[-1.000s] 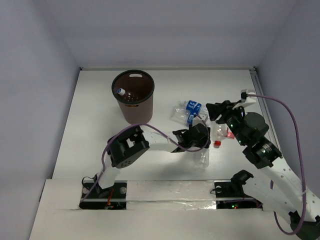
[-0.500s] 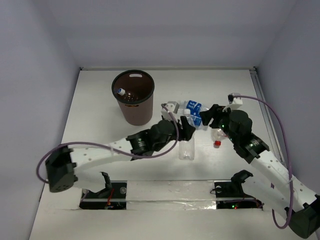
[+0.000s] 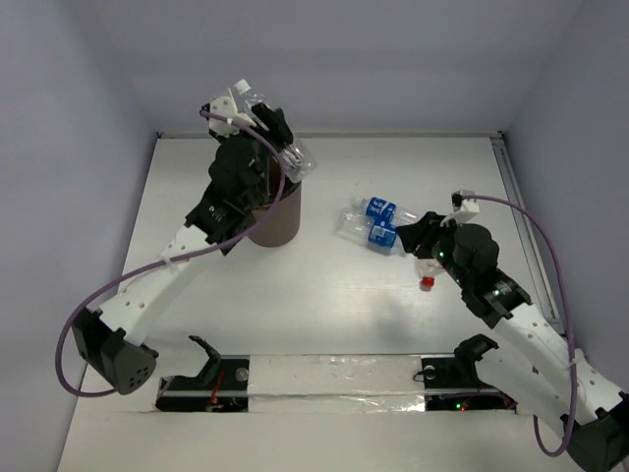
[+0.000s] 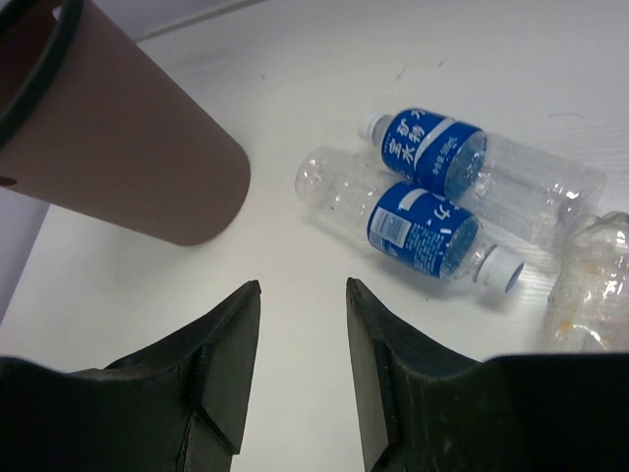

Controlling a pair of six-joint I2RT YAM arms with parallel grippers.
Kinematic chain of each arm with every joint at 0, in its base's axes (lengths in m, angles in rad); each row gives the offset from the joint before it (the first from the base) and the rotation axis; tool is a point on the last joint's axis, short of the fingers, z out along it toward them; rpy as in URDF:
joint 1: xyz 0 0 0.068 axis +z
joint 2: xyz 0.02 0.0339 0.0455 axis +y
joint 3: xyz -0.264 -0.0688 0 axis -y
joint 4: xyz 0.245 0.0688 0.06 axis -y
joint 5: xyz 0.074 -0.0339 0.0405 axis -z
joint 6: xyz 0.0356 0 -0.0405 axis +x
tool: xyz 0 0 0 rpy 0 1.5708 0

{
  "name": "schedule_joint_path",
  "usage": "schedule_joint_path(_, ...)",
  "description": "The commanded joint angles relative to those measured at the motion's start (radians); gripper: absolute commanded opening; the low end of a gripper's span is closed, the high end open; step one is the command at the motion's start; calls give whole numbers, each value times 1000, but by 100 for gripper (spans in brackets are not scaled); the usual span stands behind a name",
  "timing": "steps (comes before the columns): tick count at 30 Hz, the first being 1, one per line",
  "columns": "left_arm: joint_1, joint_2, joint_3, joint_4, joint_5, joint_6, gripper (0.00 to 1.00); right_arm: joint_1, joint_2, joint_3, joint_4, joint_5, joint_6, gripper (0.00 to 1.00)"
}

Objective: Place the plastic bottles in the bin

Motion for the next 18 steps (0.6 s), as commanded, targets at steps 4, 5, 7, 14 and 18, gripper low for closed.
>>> schedule_joint_path(4, 123, 108, 95, 105, -111, 216, 38, -4, -25, -32, 59, -54, -18, 48)
schedule_joint_path(5, 133, 115, 82, 133, -137, 266, 38, -4, -29, -39, 62, -59, -18, 48)
schedule_joint_path(7, 145, 134, 30, 237, -154, 327, 39, -4, -36, -45, 64, -68, -22, 49)
schedule_joint_path(14, 145, 217, -81, 457, -195, 529, 47, -4, -58, -49, 61, -67, -30, 49)
schedule_joint_path(18, 145, 240, -104, 458, -198, 535, 81, -4, -44, -56, 75, -74, -27, 50)
